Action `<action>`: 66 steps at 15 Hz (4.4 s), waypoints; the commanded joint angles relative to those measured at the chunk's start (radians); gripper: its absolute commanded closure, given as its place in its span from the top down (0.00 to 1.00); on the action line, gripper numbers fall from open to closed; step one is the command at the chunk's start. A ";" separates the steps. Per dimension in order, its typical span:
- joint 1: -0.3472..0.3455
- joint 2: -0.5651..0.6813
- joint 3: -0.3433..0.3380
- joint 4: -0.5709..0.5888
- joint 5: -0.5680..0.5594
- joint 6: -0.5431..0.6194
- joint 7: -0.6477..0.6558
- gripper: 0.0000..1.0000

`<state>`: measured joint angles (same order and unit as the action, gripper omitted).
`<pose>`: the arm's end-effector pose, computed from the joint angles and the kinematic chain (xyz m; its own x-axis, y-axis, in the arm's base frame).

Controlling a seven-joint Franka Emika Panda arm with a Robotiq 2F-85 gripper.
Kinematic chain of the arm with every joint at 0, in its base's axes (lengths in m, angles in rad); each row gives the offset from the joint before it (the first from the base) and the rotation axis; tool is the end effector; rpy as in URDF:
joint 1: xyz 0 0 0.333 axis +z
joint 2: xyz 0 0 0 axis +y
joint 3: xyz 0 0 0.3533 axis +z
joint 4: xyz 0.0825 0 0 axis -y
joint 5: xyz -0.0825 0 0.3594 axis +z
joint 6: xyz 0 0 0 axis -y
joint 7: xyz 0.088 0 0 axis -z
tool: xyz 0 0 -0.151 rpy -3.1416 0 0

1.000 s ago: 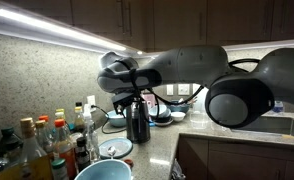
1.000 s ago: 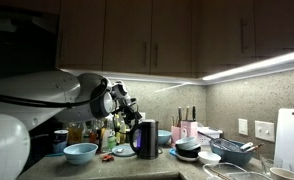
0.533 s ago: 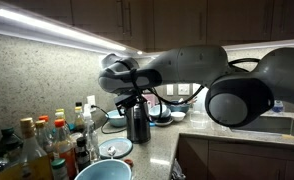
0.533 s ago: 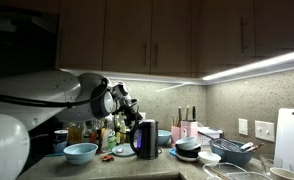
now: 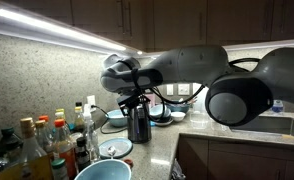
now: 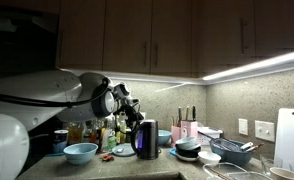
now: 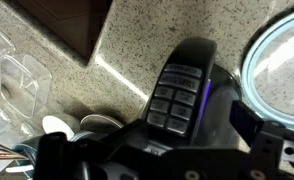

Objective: Turn off the black electric kettle then open the lid

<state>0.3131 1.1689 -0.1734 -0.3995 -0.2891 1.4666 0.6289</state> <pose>0.7763 0.1472 0.3376 0.9166 -0.3540 0.1856 -0.3996 -0.8242 0.4013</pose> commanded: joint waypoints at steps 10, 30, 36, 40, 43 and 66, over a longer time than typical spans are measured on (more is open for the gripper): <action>0.074 0.019 -0.092 -0.072 -0.145 -0.126 -0.315 1.00; 0.039 -0.151 -0.020 0.056 -0.011 -0.105 -0.268 1.00; 0.031 -0.181 0.050 0.038 0.106 -0.312 -0.105 1.00; 0.035 -0.181 0.041 0.056 0.119 -0.402 0.116 1.00; 0.041 -0.166 0.030 0.055 0.082 -0.365 0.120 1.00; -0.097 -0.089 0.174 0.013 0.247 0.026 -0.213 1.00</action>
<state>0.2194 1.0919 -0.0170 -0.3605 -0.0786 1.5005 0.4816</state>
